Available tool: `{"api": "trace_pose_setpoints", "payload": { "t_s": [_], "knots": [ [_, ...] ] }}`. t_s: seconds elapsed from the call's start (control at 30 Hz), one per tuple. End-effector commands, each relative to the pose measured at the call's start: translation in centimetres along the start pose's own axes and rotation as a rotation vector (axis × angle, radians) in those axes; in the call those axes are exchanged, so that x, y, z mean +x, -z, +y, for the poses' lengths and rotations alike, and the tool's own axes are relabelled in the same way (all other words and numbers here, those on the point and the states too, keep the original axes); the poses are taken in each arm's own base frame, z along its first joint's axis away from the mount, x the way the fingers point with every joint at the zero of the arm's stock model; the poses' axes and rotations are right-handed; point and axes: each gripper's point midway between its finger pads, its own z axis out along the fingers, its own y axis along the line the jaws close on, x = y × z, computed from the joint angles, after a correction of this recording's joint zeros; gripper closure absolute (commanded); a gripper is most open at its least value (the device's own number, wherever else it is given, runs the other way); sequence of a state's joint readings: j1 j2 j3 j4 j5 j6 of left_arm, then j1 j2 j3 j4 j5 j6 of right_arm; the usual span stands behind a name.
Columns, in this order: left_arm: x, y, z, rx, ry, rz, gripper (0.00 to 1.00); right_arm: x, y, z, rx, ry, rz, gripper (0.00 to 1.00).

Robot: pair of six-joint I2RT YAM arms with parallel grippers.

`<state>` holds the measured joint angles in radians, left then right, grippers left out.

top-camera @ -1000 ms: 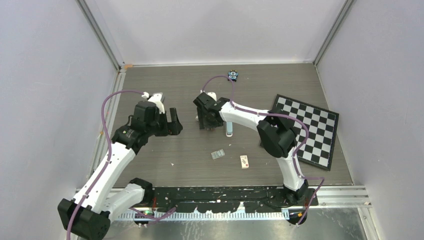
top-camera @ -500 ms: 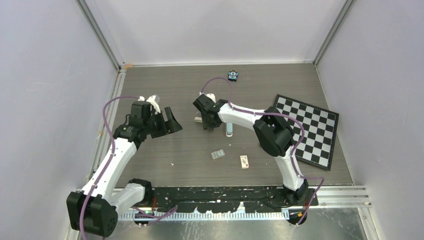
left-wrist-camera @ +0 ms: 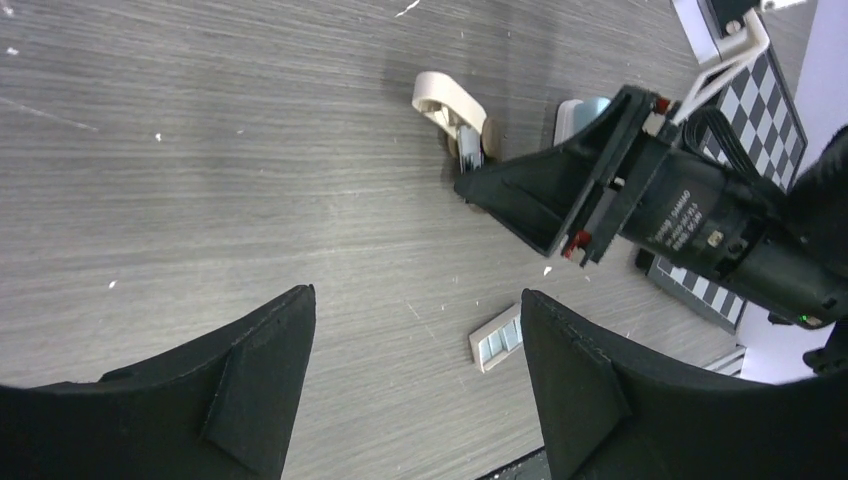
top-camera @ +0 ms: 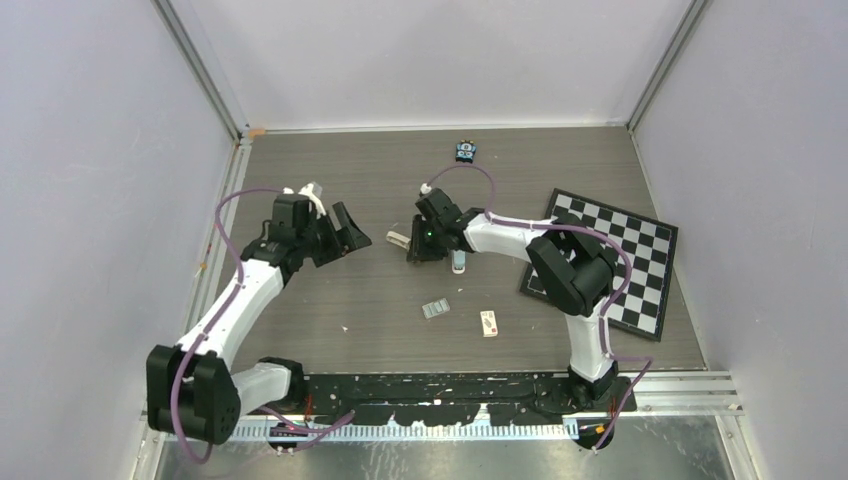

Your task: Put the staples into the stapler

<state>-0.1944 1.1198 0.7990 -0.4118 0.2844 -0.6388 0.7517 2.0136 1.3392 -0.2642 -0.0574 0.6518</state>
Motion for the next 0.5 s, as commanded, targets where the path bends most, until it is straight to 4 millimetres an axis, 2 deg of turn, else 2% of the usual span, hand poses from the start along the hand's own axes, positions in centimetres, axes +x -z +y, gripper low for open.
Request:
{"api": "trace_pose_setpoints", "payload": {
  "t_s": [0.0, 0.1, 0.27, 0.47],
  "knots": [
    [-2.4, -2.0, -0.7, 0.034, 0.035, -0.075, 0.23, -2.2, 2.8, 6.3, -0.295, -0.052, -0.066, 0.74],
    [-2.5, -3.7, -0.4, 0.034, 0.072, -0.065, 0.23, -1.9, 3.1, 7.5, -0.378, -0.076, -0.056, 0.74],
    [-2.6, -5.8, -0.5, 0.020, 0.092, -0.052, 0.22, -1.7, 3.5, 7.9, -0.423, -0.081, -0.068, 0.74],
    [-1.9, -8.0, 0.0, -0.002, 0.131, -0.029, 0.33, -1.6, 4.0, 8.4, -0.480, -0.068, -0.085, 0.74]
  ]
}}
